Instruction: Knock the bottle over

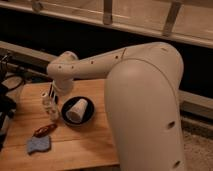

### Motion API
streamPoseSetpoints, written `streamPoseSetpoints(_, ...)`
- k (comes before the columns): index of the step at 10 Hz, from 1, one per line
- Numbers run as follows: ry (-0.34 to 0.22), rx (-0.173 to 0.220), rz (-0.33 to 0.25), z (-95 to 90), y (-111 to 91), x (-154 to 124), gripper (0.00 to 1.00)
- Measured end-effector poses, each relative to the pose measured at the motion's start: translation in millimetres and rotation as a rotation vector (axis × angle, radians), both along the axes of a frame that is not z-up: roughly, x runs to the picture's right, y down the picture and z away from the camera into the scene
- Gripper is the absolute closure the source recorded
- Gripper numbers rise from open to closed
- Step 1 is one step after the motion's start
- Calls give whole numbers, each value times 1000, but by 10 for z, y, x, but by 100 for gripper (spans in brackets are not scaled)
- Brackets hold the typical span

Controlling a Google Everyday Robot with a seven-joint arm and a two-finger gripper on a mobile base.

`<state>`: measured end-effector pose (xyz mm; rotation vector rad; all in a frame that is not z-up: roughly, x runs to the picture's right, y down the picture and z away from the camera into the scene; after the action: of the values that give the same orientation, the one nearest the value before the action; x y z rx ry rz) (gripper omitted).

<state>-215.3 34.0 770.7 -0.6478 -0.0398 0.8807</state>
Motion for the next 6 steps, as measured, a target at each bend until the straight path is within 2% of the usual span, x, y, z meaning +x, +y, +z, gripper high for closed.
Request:
streamPoseSetpoints(2, -4, -14, 48, 183, -180, 72, 86)
streamPoseSetpoints(3, -24, -18, 62, 256, -263, 34, 86)
streamPoseSetpoints(6, -96, -7, 90, 313, -378, -264, 86)
